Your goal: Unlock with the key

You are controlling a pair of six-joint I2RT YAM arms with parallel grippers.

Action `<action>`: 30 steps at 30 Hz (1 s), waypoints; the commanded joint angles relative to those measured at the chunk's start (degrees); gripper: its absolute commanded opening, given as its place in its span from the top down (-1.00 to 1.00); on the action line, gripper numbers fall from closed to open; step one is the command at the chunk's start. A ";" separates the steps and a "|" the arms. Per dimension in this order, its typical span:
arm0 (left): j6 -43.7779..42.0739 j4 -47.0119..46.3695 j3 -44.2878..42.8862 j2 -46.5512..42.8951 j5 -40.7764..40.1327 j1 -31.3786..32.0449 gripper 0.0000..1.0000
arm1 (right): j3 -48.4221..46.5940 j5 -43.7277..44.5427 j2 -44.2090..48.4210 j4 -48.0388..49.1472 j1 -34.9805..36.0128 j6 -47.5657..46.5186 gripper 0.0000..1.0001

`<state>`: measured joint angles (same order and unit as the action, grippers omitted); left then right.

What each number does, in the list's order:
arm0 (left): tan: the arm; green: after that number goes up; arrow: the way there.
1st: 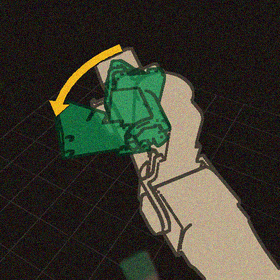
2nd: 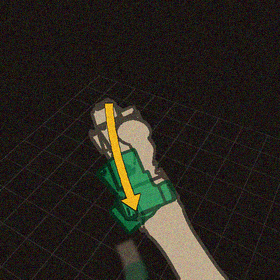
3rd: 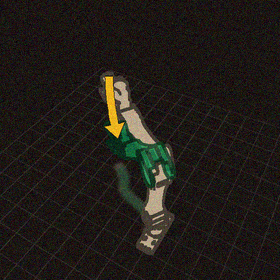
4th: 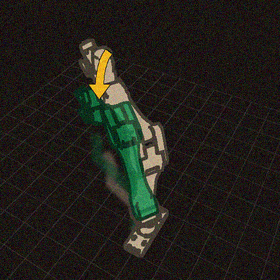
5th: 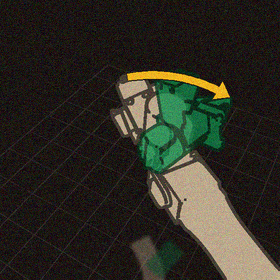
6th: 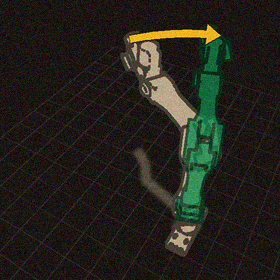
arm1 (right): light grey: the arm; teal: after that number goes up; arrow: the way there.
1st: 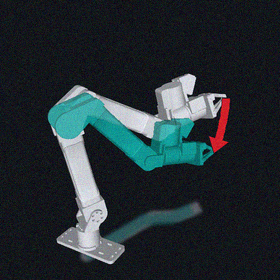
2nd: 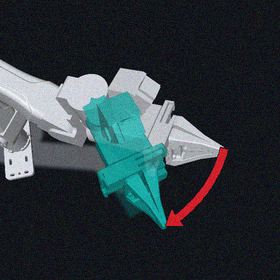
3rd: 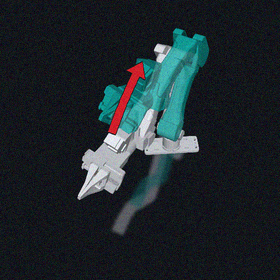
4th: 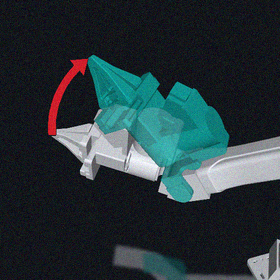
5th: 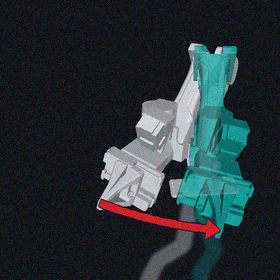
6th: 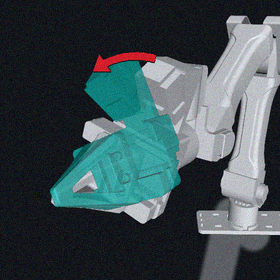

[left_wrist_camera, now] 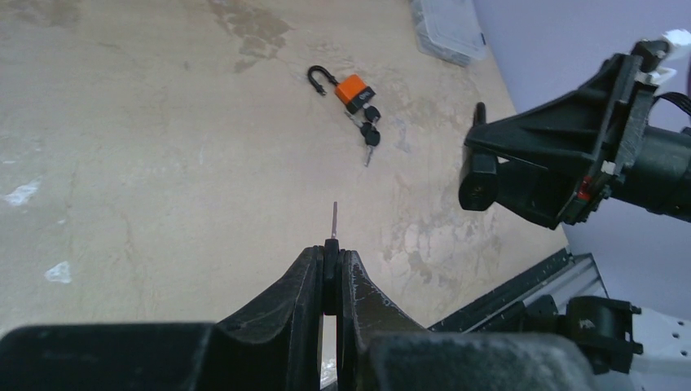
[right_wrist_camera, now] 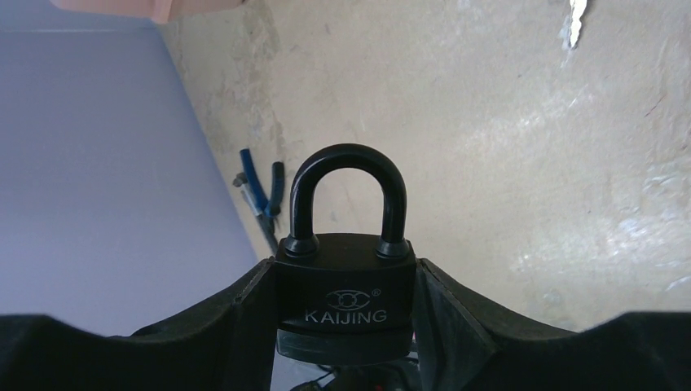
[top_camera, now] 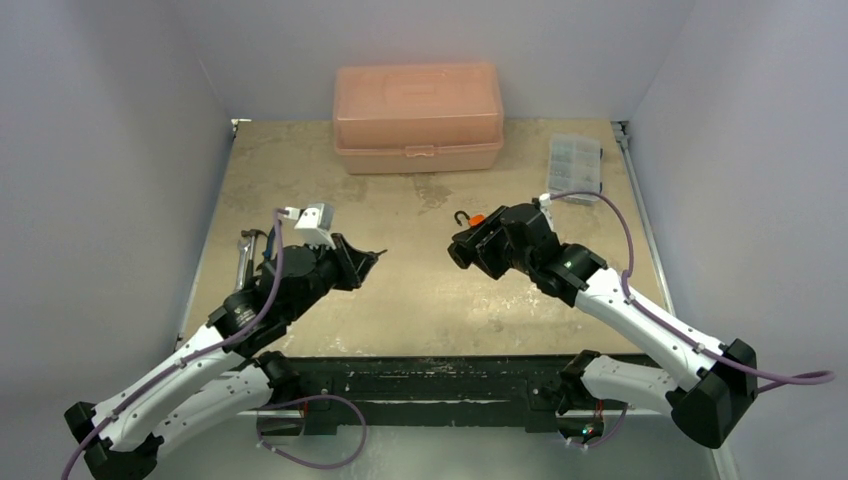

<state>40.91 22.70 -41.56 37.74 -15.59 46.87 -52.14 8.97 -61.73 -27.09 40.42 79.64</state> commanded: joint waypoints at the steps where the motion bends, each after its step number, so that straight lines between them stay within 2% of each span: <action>1: -1.96 -8.55 -1.13 1.50 8.16 -0.24 1.00 | -2.14 -1.74 2.37 5.05 -0.17 9.99 1.00; 7: -0.24 -14.40 -0.15 3.70 12.31 -0.27 1.00 | -1.91 -1.34 5.51 3.53 -0.17 19.73 1.00; 13: 1.50 -29.20 3.66 4.56 22.54 -0.12 1.00 | -0.67 -0.94 8.28 4.23 -0.17 24.02 1.00; 21: 2.70 -34.61 3.42 8.84 22.65 1.99 1.00 | 0.66 -0.25 8.58 4.96 -0.17 29.84 1.00; 30: 2.86 -38.36 3.30 12.95 18.15 6.07 1.00 | 0.22 3.51 7.28 7.18 -0.22 25.57 1.00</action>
<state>42.94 -9.91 -38.02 49.69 4.89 51.35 -50.52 8.40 -55.18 -26.81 40.42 105.67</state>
